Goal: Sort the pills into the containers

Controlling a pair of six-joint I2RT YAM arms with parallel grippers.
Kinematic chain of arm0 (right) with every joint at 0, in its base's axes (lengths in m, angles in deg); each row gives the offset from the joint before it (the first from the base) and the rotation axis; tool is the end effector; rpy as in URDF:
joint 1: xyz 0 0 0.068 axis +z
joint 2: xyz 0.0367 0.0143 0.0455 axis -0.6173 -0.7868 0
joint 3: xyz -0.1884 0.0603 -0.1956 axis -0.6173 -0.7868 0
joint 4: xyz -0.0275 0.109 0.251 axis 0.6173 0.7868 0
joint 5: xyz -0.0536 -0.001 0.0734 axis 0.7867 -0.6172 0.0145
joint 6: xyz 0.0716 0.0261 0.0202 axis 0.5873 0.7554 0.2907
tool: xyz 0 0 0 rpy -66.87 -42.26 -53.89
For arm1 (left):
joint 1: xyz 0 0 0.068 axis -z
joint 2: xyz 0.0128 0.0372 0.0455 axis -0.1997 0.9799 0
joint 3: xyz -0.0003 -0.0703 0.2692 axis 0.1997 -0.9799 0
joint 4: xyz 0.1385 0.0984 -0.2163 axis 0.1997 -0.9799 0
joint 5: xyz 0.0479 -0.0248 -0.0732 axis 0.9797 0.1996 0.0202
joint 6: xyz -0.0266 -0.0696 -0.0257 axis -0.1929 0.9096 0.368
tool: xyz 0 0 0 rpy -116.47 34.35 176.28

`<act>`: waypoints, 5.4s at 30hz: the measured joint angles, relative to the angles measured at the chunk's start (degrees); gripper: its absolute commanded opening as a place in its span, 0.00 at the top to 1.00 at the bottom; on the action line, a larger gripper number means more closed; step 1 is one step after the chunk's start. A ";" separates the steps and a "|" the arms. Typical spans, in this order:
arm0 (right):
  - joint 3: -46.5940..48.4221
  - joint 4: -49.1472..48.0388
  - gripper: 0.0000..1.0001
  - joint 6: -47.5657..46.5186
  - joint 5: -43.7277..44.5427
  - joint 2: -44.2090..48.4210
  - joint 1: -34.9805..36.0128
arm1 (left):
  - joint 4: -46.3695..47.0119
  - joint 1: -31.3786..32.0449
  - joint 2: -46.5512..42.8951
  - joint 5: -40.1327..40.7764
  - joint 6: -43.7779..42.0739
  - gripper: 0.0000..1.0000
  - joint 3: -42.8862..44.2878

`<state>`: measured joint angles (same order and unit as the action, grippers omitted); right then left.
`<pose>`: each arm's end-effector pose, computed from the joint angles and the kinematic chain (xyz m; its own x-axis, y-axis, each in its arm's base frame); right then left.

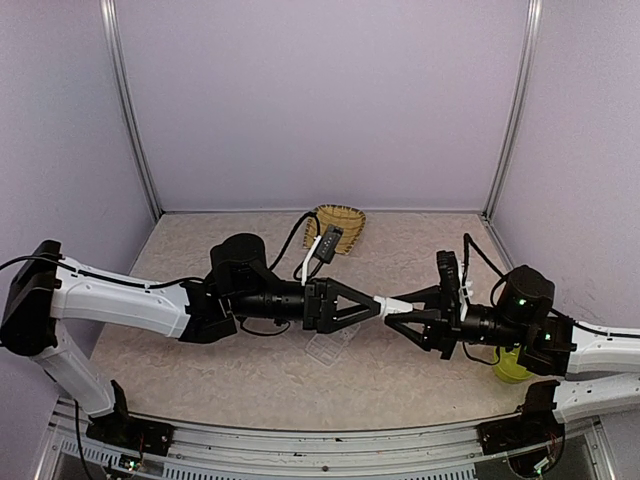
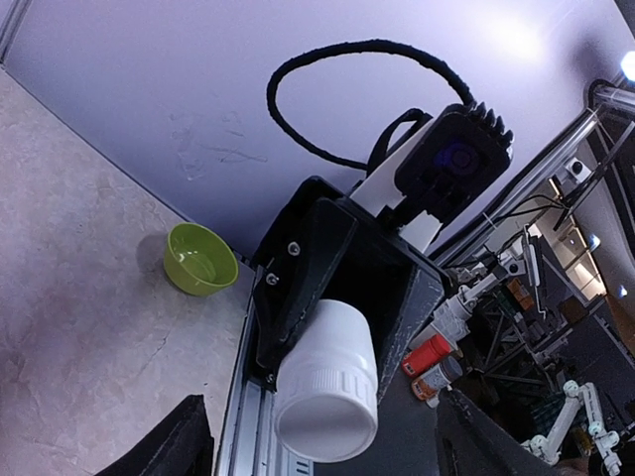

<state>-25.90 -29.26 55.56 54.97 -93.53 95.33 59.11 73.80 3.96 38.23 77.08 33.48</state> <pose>0.1105 0.2105 0.2663 -0.1913 0.0611 -0.9796 -0.9484 0.2458 0.2005 0.1552 -0.3686 0.2709 -0.6562 0.0306 -0.7539 0.7533 -0.0302 -0.6569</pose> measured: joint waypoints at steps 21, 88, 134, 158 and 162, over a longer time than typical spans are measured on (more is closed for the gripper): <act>0.00 -0.90 0.83 0.13 0.87 -1.68 0.00 | -0.39 -0.59 2.47 -3.32 -1.27 0.84 1.97; 2.43 6.69 0.82 1.27 2.10 -1.57 0.00 | -9.84 -2.38 2.60 -5.99 -0.68 0.71 6.21; -4.42 -10.99 0.82 28.61 -0.20 -2.82 0.46 | -1.57 -1.90 -1.29 -6.38 -9.88 0.38 0.46; -4.52 -13.38 0.82 28.59 -1.18 -4.44 0.42 | -3.54 -1.09 0.66 -6.51 -11.13 0.57 1.92; -4.52 -13.55 0.82 28.50 -1.07 -4.48 0.39 | -3.96 -1.01 0.87 -6.51 -11.28 0.61 2.51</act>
<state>-30.42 -42.82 84.06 53.90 -98.01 95.72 55.15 72.79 4.83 31.72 65.80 35.99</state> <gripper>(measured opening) 0.315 0.421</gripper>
